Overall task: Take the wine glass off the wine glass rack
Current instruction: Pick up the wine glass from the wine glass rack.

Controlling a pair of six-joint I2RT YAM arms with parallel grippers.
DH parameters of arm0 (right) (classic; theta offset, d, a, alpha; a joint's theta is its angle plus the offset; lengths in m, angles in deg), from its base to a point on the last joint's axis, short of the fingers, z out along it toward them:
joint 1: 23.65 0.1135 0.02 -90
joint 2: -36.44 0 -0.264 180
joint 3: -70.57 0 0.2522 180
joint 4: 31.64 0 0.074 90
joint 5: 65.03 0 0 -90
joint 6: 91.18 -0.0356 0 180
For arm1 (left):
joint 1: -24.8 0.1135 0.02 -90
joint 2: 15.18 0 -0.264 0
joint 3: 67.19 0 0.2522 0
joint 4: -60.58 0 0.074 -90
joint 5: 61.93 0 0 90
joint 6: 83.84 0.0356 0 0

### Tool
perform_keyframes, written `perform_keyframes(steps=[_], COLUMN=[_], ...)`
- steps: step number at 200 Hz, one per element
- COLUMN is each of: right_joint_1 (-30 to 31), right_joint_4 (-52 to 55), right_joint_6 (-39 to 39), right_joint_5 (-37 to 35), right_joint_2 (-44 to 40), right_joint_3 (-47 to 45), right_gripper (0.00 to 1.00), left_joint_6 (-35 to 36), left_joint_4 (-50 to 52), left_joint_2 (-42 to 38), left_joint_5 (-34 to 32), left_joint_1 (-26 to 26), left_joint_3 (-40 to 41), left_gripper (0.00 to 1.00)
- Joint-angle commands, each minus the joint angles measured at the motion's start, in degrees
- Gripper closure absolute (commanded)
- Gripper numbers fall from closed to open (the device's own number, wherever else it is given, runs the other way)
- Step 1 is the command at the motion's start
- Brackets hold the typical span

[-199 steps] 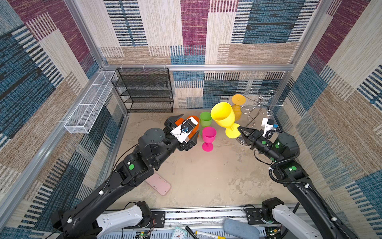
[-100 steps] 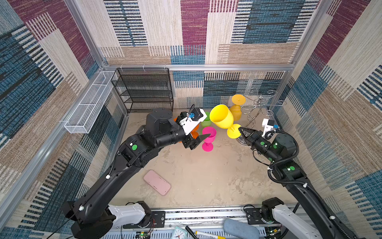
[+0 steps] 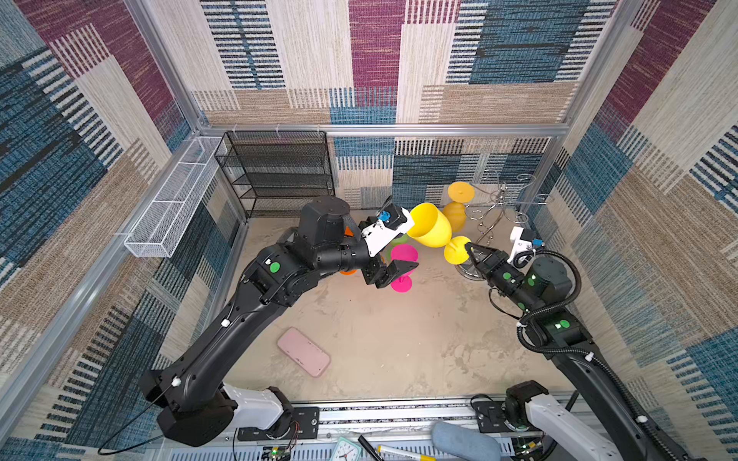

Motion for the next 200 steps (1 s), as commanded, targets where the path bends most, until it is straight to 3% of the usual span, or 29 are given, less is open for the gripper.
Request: perform_keyframes(steps=[1,141,200], right_joint_1=[0.1,0.5,1.5], right_joint_4=[-0.2,0.6,1.0], right_joint_6=[1.3,3.6,5.0], right_joint_5=[-1.0,-1.6,-2.3], right_joint_2=[-0.4,-0.6,-0.1], right_joint_3=[0.2,0.3,1.0], right_gripper=[1.00,1.00,1.00], left_joint_6=[-3.1,-1.5,-0.5], left_joint_4=[-1.0,-2.7,-0.8], left_joint_2=[0.8,4.2,9.5], left_joint_5=[3.4,3.9,5.9], left_joint_1=[0.0,-0.2,-0.3], left_joint_3=[-0.6,-4.4,-9.2], left_gripper=[0.22,0.26,0.26])
